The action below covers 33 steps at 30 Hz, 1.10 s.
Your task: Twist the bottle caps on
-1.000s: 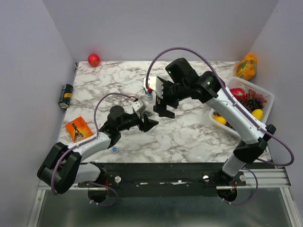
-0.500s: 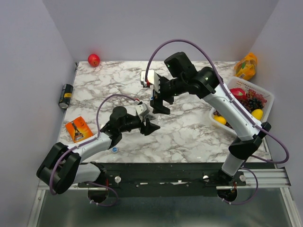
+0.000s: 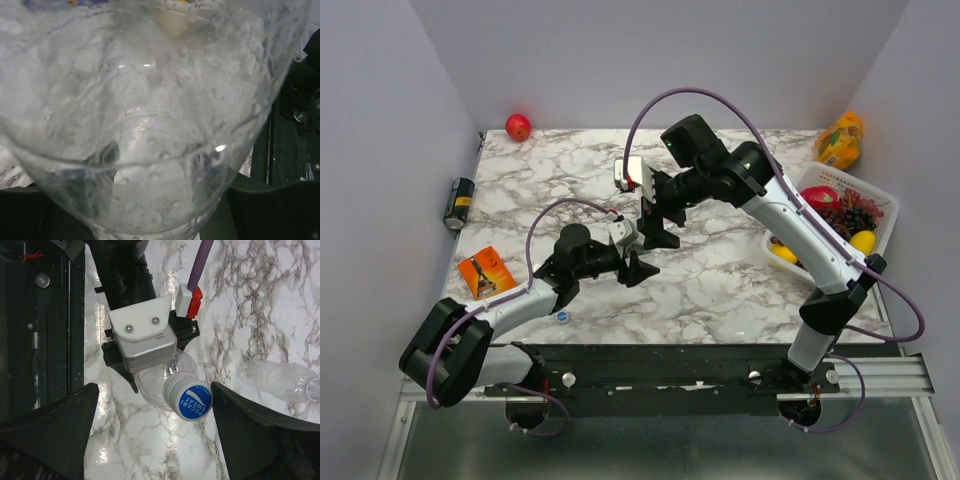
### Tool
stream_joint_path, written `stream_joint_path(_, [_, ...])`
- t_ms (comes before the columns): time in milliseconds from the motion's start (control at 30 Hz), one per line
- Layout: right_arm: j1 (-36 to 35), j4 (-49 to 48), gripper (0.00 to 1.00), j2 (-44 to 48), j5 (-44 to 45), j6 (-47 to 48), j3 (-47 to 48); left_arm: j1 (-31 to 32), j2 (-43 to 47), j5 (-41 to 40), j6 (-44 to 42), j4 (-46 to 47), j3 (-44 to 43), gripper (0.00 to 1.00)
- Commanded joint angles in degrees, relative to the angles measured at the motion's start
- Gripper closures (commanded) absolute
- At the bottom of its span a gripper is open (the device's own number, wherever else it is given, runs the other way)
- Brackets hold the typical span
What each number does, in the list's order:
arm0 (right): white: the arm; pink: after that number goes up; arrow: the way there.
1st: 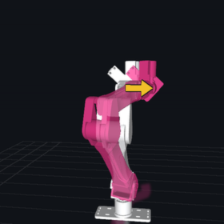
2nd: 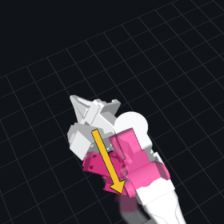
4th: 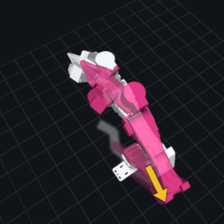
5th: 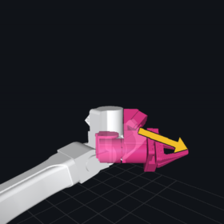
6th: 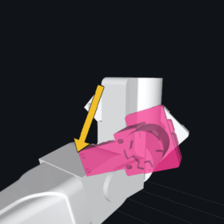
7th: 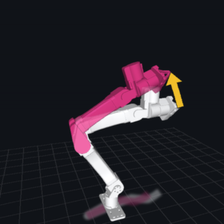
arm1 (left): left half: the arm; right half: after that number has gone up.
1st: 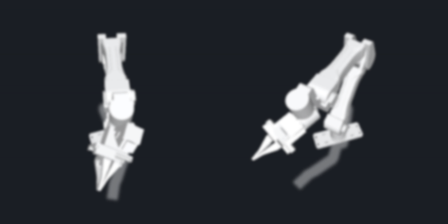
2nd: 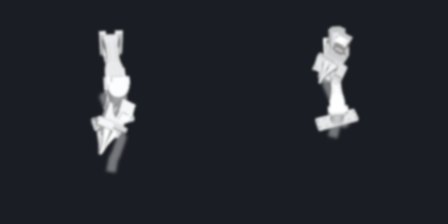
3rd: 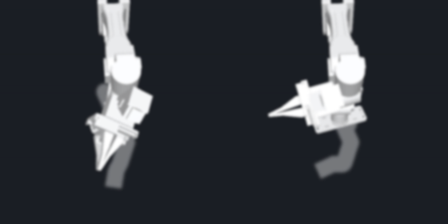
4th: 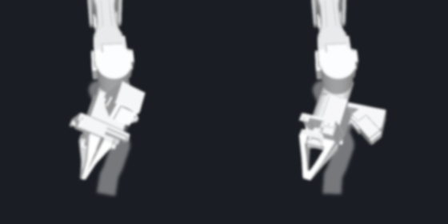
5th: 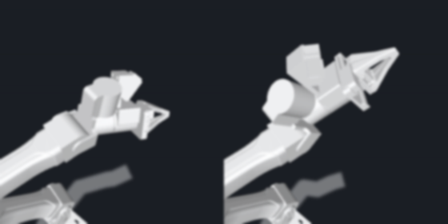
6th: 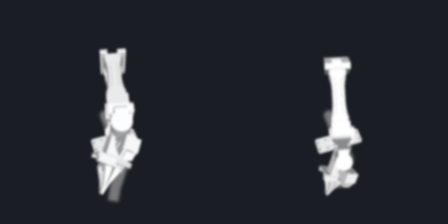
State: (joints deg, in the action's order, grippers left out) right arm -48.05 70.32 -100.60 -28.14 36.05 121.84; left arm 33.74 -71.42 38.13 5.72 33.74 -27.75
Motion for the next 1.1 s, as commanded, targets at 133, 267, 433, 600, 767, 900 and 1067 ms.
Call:
stream_joint_path(133, [-0.38, 1.92, 0.0, 4.62, 2.74, -0.19, -7.05, -2.01, -0.92, -2.62, 6.94, 4.85, -0.82, 1.0])
stream_joint_path(267, [-0.38, 2.8, 0.0, 6.02, 3.18, -1.42, -9.34, -3.5, -1.09, -3.15, 7.2, 5.2, -0.99, 1.0])
stream_joint_path(433, [-0.38, 6.31, 0.0, 7.34, 4.49, -1.25, -9.96, -5.17, -1.36, -3.94, 6.33, 5.29, -1.34, 1.0])
stream_joint_path(600, [0.59, 7.99, 0.02, 8.31, 6.17, -0.55, -11.36, -5.17, -0.92, -1.48, 2.99, 3.54, -1.61, 1.0])
stream_joint_path(767, [2.7, 6.23, 0.02, 6.03, 6.34, 2.07, -4.71, -3.6, 0.22, 5.36, -4.03, -1.82, -1.96, 1.0])
stream_joint_path(900, [2.96, 3.86, 0.02, 6.46, 3.89, 10.69, -3.63, -1.13, 2.15, 7.75, -14.56, -10.15, -2.66, 1.0])
stream_joint_path(1067, [2.96, 5.78, 0.07, 9.27, -4.19, 23.41, -4.59, 0.1, 3.12, 7.93, -20.13, -14.75, -3.37, 1.0])
